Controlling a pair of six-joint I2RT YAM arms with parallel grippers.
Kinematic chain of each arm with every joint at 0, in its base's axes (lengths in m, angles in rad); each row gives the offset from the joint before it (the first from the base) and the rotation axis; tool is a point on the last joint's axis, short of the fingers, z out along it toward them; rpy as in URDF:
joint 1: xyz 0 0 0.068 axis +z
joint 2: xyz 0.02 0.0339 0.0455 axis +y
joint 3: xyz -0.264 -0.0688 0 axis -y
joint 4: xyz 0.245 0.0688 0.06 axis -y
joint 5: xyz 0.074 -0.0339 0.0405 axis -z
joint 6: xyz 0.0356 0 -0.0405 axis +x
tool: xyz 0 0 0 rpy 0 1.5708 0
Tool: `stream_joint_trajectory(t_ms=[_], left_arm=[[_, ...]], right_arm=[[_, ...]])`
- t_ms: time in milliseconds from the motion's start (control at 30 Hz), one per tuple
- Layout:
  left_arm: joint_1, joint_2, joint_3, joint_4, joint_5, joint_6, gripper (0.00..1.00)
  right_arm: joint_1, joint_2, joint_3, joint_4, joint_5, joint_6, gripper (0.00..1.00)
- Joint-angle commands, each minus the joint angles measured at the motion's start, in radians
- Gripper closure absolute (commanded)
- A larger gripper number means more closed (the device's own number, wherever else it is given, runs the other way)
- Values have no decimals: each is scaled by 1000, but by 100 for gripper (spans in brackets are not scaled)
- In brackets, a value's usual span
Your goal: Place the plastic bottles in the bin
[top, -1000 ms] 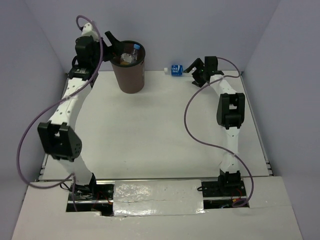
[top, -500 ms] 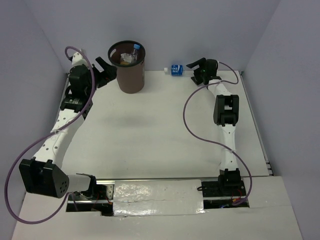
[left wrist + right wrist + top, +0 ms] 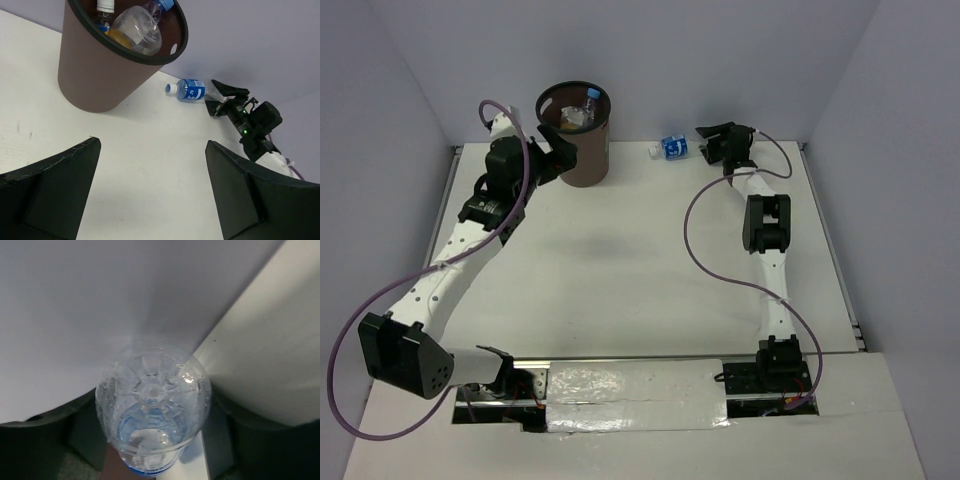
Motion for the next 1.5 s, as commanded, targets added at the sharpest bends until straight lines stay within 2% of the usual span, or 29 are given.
stream_joint_trajectory(t_ms=[0,133,200,300,400,500,567,767,933,1100,1300,1467], left_arm=[[-33,15,46,17,-51,-25,0],[-64,45,26,58,-18,-36,1],[-82,85,26,80,52,-13,1],[-116,175,81,80,155,30,1],[-145,270,151,78,232,106,1],[-159,335,202,124,320,189,1],[-161,376,234,131,364,247,1],[-157,518,354,49,517,344,1],[-159,593,380,83,678,297,1],[-157,616,328,231,832,194,1],[-159,607,244,359,1008,101,1],[-157,608,199,373,1062,67,3]], right_arm=[[-6,45,-10,53,-13,25,40],[-51,38,-47,119,-106,35,65],[-64,1,-96,185,-201,50,76],[-78,-86,-264,306,-269,12,80],[-88,-235,-452,426,-377,-74,83],[-86,-378,-584,443,-525,-185,85],[-83,-467,-663,425,-637,-235,86],[-42,-723,-854,262,-799,-509,86],[18,-907,-989,173,-809,-656,84],[80,-1005,-1009,80,-763,-768,84],[135,-1036,-984,13,-735,-815,83],[159,-1064,-963,-3,-757,-844,83]])
